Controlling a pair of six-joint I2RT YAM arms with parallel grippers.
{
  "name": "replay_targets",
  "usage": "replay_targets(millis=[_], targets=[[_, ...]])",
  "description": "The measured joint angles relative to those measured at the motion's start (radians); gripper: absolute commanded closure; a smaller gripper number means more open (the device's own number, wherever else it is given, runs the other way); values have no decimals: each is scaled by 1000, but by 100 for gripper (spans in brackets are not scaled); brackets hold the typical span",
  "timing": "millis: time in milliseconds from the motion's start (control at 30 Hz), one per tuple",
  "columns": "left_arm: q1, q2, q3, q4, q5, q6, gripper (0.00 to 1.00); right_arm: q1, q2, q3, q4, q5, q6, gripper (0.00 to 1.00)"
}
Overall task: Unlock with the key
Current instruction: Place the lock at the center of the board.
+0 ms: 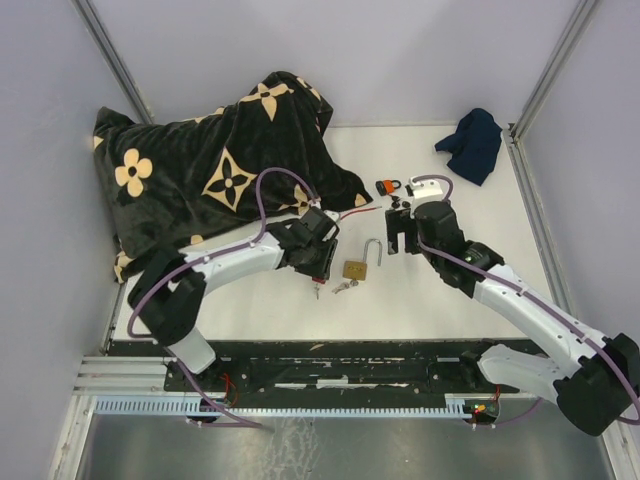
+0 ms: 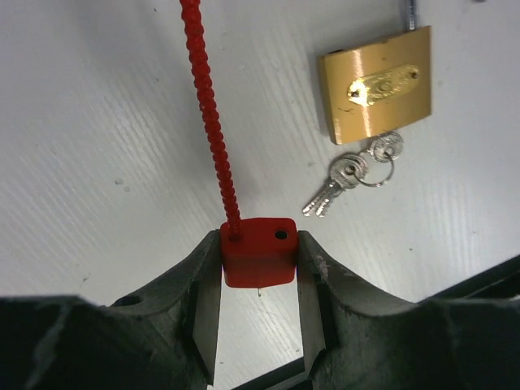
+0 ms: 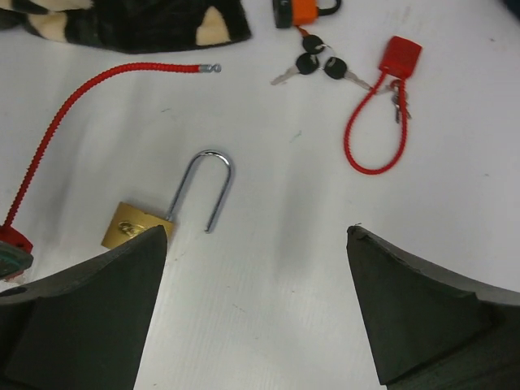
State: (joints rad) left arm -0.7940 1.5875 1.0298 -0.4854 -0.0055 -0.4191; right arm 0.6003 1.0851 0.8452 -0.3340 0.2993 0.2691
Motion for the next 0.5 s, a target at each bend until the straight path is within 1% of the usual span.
replay_targets(millis=[167,233,267,400,500], targets=[[0,160,130,-94,-53,50,97,-17,-39,-40,-7,103,19,1],[-1,200,163,-122,-72,71,91,-25,-50,-49,-10,123,23,1],[-2,219,179,-140,-82,81,85,-29,-53,-52,-11,130,24,1],[-16,249,211,-183,-112,107,55,-40,-54,-54,-12,137,27,1],[-24,248,221,-204,-129,110,38,-45,-52,-55,-11,133,30,1]])
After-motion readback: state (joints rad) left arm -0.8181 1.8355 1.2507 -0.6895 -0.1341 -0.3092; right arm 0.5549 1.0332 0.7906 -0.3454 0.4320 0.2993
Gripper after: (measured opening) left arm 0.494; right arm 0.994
